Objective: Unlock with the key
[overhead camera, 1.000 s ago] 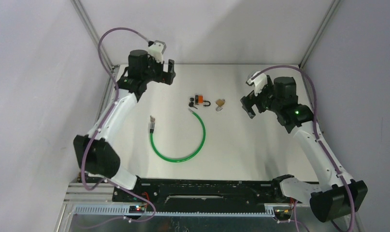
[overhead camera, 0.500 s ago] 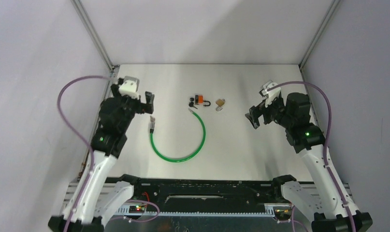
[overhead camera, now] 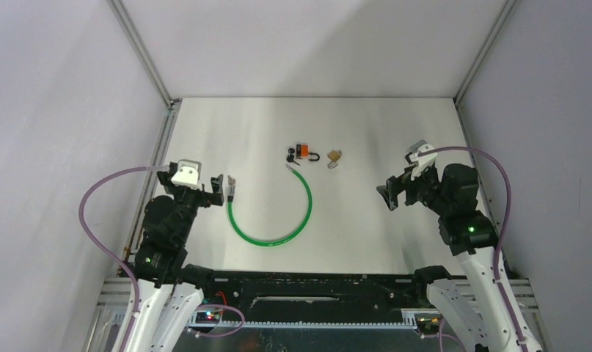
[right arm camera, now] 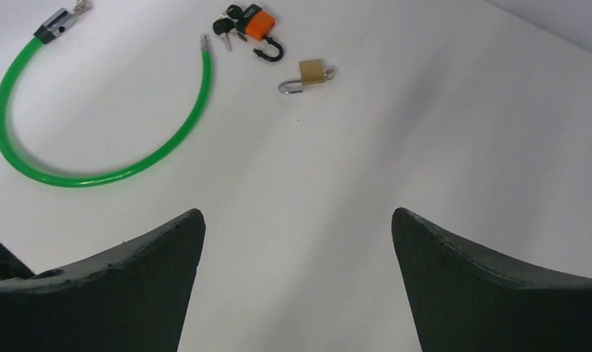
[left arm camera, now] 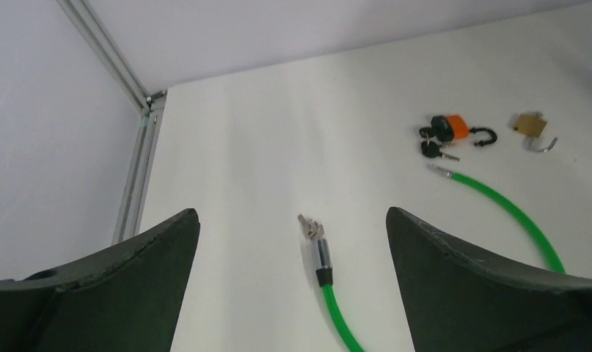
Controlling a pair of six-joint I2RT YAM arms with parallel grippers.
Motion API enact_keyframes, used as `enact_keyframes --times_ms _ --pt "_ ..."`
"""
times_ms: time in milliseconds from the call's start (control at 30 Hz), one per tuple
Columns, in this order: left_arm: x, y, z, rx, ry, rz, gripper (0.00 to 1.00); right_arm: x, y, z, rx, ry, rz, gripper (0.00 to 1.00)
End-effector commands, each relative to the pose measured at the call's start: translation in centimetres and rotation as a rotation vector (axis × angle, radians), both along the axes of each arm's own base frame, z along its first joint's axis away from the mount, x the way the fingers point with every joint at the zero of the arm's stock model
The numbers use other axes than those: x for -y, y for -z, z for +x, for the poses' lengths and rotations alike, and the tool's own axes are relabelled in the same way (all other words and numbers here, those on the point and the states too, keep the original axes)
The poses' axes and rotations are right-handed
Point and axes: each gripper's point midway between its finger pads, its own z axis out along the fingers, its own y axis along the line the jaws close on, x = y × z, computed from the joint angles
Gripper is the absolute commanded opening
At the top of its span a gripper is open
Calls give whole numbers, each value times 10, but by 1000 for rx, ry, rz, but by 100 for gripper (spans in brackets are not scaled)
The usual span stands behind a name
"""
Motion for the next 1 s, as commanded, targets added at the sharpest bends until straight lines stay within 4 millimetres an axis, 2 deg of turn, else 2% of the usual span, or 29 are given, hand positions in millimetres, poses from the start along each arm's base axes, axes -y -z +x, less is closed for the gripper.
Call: enact_keyframes --times_ms 0,233,600,967 --pt "-13 13 -3 -13 -55 35 100 11 -14 0 98 56 25 99" --pt "-17 18 -5 5 -88 -7 100 23 -18 -2 129 86 40 100" --pt "-17 32 -5 -13 -83 19 100 27 -30 -10 188 98 30 99" --pt "-16 37 -7 -23 -72 37 100 28 -24 -5 170 103 23 99"
